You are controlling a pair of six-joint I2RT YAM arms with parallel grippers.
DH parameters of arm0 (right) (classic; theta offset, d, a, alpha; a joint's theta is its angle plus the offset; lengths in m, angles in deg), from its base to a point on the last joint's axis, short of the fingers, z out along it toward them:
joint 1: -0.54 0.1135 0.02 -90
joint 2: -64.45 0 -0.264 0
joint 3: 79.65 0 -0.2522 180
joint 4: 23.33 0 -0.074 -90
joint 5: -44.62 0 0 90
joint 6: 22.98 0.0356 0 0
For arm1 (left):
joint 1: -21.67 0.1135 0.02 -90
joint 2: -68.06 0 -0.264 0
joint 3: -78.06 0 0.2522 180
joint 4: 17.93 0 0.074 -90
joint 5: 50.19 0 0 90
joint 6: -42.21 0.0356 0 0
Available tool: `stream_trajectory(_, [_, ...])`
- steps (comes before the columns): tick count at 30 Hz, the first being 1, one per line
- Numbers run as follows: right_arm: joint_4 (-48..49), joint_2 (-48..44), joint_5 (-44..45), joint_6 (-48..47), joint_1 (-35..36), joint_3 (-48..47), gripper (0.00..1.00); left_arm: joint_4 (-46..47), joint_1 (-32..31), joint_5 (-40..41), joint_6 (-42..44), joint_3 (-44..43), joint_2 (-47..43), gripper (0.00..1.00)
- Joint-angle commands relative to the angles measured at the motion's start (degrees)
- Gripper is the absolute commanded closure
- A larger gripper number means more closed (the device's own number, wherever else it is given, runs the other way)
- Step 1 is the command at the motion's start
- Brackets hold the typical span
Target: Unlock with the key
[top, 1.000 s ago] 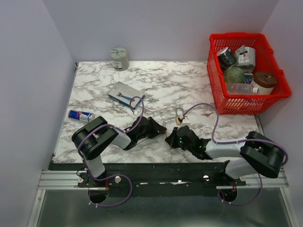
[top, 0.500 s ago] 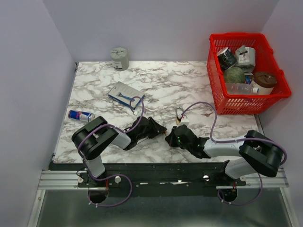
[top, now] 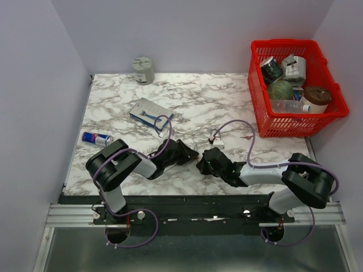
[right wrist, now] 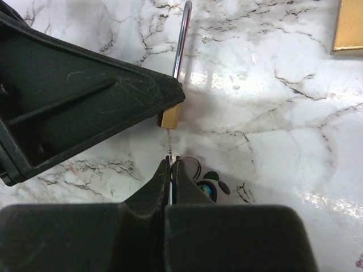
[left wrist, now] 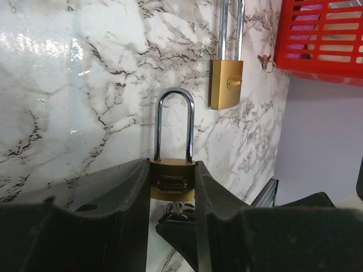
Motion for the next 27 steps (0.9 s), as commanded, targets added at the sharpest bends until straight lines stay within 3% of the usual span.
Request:
stream_trajectory(1, [-0.6,3.7,8.0,-1.7,-0.8,-1.7,0.99,-3.5,-0.8,-0.9,0.3,1.3,1.8,1.0])
stream_trajectory(27, [-1.5,5.9,10.6,-3.1,-2.1,-4.8,0.99,-1.4,-2.2,-0.3,0.7,3.5,2.2,1.0])
